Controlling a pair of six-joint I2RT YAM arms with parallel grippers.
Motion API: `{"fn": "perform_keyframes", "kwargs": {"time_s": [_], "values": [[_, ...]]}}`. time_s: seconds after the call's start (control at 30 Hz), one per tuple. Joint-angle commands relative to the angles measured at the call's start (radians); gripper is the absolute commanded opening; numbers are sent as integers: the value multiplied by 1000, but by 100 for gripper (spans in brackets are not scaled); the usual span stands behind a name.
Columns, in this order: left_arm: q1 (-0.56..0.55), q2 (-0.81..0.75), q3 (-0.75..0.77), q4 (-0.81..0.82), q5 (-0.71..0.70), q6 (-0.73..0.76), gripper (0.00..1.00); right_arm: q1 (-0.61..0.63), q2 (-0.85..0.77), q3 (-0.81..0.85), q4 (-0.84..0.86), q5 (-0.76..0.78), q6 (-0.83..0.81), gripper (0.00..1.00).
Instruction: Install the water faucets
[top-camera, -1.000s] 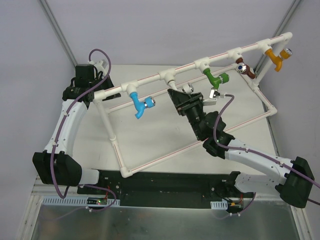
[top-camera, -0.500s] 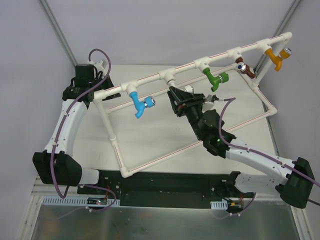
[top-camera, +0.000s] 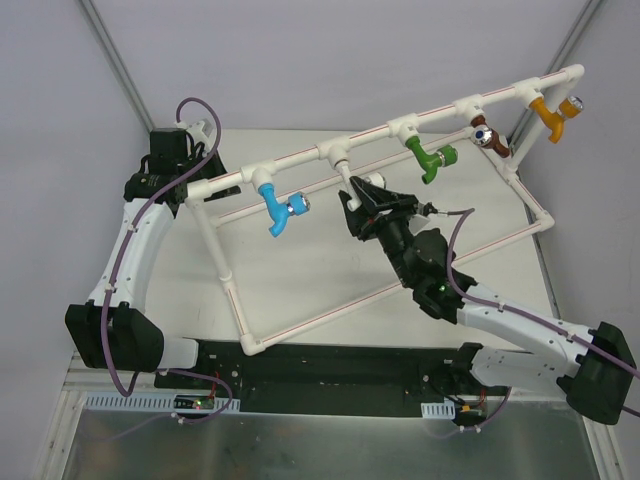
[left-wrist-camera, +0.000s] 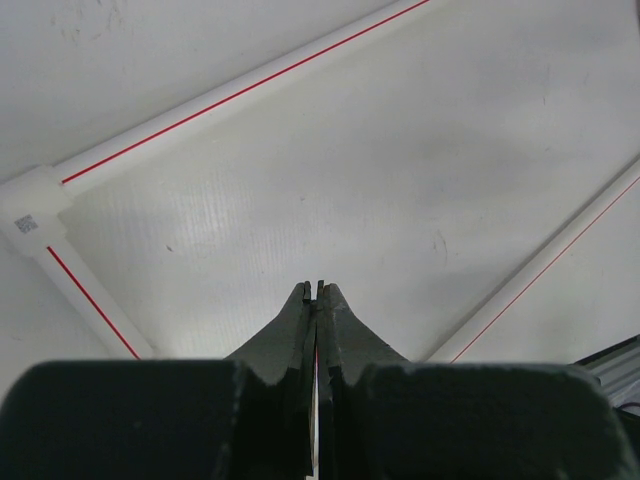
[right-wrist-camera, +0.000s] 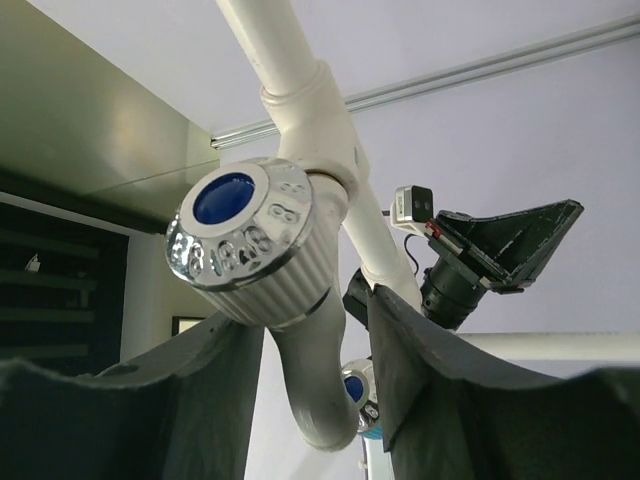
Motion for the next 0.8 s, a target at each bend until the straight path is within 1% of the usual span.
{"fn": "perform_keyframes", "kwargs": {"time_s": [0.0, 0.13, 0.27, 0.4, 0.47, 0.6, 0.7, 0.77], "values": [[-20, 56, -40, -4, -6, -5, 0, -14, -57, -53, 31, -26, 51, 52], [-22, 56, -40, -4, -3, -5, 0, -12, -122, -88, -20, -60, 14, 54], [-20, 58, -40, -4, -3, -5, 0, -12, -233, -140, -73, -72, -109, 56], [-22, 56, -40, -4, -5, -6, 0, -14, -366, -159, -300, -60, -247, 58], [-20, 55, -39, -4, -3, -5, 0, -14, -420, -159, -365, -60, -342, 58], [-20, 56, -40, -2, -3, -6, 0, -12, -482, -110, -443, -123, -618, 59], [-20, 58, -39, -4, -2, -6, 0, -12, -472, -15, -497, -260, -869, 62], [-20, 58, -39, -4, 0, -8, 0, -12, -448, 63, -567, -354, -1079, 64]]}}
